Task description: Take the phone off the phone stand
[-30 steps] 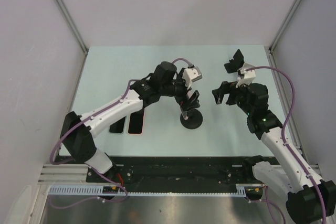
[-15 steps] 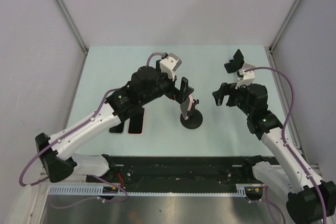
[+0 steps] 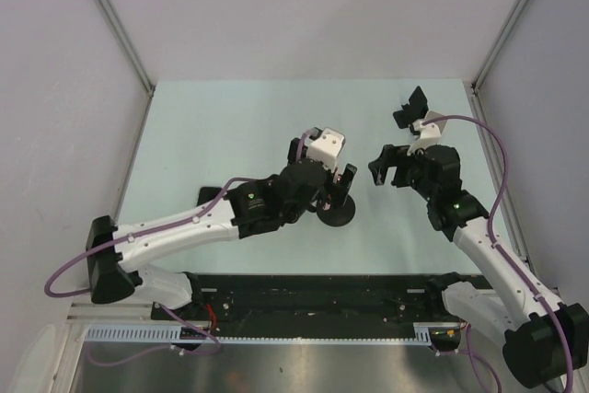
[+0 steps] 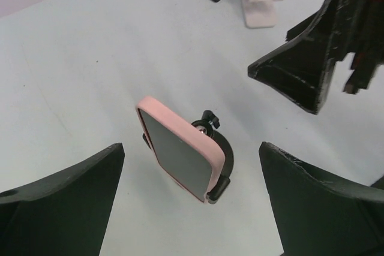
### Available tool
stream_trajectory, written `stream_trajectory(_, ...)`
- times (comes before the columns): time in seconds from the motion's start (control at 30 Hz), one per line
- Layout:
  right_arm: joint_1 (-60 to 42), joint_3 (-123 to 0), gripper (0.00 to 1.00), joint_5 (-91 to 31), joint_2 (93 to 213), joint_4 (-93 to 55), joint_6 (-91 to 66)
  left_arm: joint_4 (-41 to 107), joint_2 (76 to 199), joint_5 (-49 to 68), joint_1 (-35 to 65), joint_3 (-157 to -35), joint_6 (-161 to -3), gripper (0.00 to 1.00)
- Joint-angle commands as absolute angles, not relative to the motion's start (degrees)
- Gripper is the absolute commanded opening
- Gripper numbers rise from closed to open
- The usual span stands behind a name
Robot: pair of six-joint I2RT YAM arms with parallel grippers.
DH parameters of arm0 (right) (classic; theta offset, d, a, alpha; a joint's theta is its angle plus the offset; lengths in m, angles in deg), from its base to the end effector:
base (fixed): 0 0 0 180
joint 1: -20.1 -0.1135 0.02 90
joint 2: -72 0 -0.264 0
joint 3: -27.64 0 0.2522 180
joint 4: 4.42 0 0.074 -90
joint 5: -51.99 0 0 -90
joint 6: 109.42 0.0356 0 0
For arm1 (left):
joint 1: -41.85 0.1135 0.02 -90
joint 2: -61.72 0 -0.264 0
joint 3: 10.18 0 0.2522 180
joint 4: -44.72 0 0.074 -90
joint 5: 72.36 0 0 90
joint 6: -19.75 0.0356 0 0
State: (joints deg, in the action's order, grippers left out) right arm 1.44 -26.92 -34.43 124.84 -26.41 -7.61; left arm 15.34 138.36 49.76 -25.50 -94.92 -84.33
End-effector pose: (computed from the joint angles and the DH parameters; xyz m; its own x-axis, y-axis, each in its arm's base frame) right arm 0.2033 0.0710 0.2935 -0.3980 0.0812 -0.9138 -0.2997 0.9299 0.2132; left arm 0.1352 -0.2749 0.3681 -0.2793 0.1343 -0.9508 0.5391 0.8413 -0.0395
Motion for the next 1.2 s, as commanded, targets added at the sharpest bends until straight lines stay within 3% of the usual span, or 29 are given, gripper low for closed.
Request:
stream_trajectory(0.0, 0.59, -28.75, 0.94, -36.07, 124.65, -24.25, -6.85, 14.17, 141.52, 56.39, -26.53, -96.09, -84.05, 0.99)
stream_trajectory(0.2, 0.24, -28.75, 0.94, -36.77, 124.39, -24.78, -7.21, 13.47, 143.72, 56.13, -26.53, -96.44, -83.78, 0.89)
stream_trajectory(0.3, 0.24, -28.75, 0.94, -36.86, 124.56, -24.52, -7.29, 13.47, 144.16, 55.78, -26.44, -96.97, -83.08, 0.74)
stream_trajectory(0.43, 0.06, -28.75, 0.94, -36.43, 124.83, -23.72, -7.56, 13.55, 144.16, 55.08, -25.39, -97.32, -82.11, 0.44)
stream_trajectory(0.7, -1.96, -28.75, 0.94, -33.08, 125.09, -21.70, -10.72, 15.39, 143.64, 48.05, -20.03, -98.38, -78.87, 0.15)
stream_trajectory(1.17, -5.21, -28.75, 0.93, -21.76, 129.39, -17.06, -12.04, 25.33, 139.07, 36.45, -15.81, -91.36, -73.50, 0.13)
